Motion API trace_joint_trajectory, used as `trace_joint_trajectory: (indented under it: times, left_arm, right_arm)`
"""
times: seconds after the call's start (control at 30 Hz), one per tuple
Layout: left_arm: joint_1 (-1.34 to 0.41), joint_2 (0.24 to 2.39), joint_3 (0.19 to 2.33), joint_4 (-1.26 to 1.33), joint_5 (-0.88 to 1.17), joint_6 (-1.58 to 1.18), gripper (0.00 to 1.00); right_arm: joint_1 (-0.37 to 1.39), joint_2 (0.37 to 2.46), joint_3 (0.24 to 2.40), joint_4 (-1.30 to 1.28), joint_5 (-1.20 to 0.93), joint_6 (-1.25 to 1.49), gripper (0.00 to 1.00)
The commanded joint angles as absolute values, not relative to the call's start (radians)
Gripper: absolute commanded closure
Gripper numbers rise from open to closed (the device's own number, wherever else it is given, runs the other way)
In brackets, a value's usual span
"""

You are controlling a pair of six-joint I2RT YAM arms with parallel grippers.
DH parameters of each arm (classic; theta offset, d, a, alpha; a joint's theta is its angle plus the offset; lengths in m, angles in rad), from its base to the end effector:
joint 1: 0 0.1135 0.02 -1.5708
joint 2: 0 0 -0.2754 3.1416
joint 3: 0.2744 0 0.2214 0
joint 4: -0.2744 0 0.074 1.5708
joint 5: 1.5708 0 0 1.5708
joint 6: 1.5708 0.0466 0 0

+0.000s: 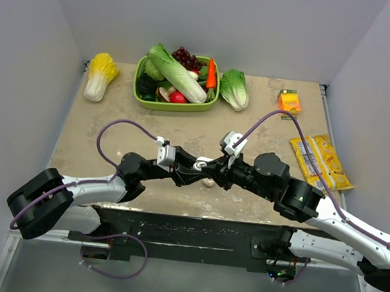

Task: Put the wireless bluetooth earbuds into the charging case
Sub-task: Place the earbud in the charging case.

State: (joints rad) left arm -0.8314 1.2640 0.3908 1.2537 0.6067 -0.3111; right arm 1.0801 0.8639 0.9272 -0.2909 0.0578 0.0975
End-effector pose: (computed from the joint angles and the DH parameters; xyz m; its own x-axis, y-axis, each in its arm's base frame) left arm 0.1313 -0.1834 0.2929 -0.0568 -0.3110 -0.9487 0.9941 0.0706 -0.0826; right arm 0.0813 0.1464 0.3691 -0.1890 -0.1474 -0.9709 -0.8396 0.5370 0.0819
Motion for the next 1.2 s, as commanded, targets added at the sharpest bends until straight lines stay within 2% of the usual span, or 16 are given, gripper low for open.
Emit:
trace_joint_trajectory:
  times: [0.0, 0.13, 0.47, 0.6, 0.8, 0.93, 1.03, 1.1, 1.17]
  left_arm:
    - [-0.828, 1.238, 0.44, 1.867, 0.612, -0.29, 1.0]
    - [-0.828, 1.246, 0.445, 1.868, 0.614, -0.291, 1.0]
    - [-0.828, 1.253, 0.445, 1.87, 0.611, -0.291, 1.0]
    - [-0.828, 1.253, 0.443, 1.865, 0.611, -0.285, 1.0]
    - [-0.828, 1.261, 0.431, 1.867, 0.603, -0.281, 1.0]
    - [-0.828, 1.261, 0.42, 1.87, 0.597, -0.281, 1.0]
    - [-0.828, 1.246, 0.379, 1.876, 0.581, -0.281, 1.0]
    - [-0.828, 1.226, 0.347, 1.897, 0.561, -0.299, 1.0]
    - [-0.83, 1.198, 0.289, 1.896, 0.534, -0.311, 1.0]
  right_arm:
    - [1.081, 0.884, 0.913, -0.298, 0.012, 0.109, 0.89]
    - [1.083, 0.887, 0.916, -0.296, 0.009, 0.114, 0.76]
    - [1.081, 0.871, 0.93, -0.287, 0.034, 0.129, 0.62]
    - [1.081, 0.838, 0.934, -0.281, 0.051, 0.153, 0.51]
    - [1.081, 0.772, 0.994, -0.282, 0.08, 0.19, 0.45]
    - [1.08, 0.701, 1.009, -0.282, 0.187, 0.202, 0.44]
    - [1.081, 0.629, 0.962, -0.258, 0.404, 0.221, 0.43]
    - [1.08, 0.637, 0.94, -0.287, 0.575, 0.25, 0.44]
    - [1.072, 0.701, 0.924, -0.334, 0.618, 0.287, 0.44]
